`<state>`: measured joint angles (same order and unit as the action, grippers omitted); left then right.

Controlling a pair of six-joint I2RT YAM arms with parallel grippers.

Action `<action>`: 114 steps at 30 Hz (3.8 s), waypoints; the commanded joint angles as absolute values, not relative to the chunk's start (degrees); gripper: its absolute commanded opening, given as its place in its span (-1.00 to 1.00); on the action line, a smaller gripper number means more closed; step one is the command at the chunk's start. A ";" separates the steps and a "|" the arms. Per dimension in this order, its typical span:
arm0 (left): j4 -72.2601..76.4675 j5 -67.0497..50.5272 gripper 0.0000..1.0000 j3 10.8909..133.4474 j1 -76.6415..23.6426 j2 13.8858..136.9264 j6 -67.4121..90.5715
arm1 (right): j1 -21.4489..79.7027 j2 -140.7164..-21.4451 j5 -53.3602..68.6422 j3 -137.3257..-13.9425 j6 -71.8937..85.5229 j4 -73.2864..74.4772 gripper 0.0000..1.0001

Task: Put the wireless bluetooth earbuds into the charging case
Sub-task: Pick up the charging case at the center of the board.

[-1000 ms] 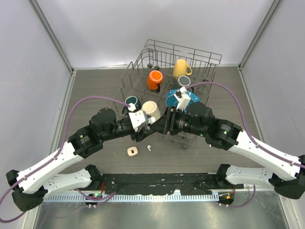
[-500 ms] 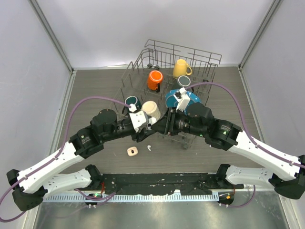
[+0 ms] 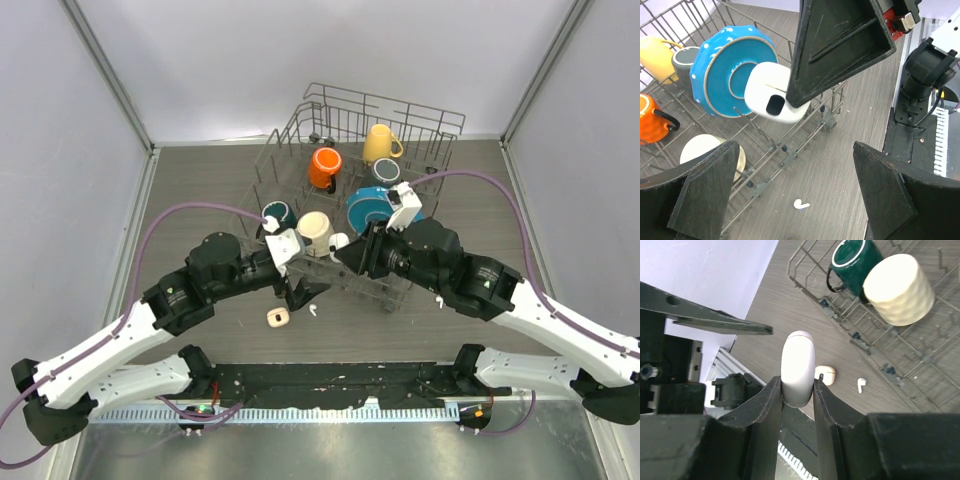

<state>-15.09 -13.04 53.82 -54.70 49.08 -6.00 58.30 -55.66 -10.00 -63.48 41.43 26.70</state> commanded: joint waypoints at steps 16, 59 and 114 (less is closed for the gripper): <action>1.56 -47.09 0.99 56.42 -33.75 51.76 23.27 | 56.60 -49.57 10.53 -63.55 25.14 31.82 -0.99; 2.55 -63.72 0.04 54.49 -37.09 60.73 30.67 | 56.60 -51.59 19.42 -64.60 23.82 27.33 -0.98; -1.25 -37.28 -1.00 52.22 -40.61 55.38 19.51 | 56.60 -42.19 -17.65 -61.96 43.11 32.69 0.56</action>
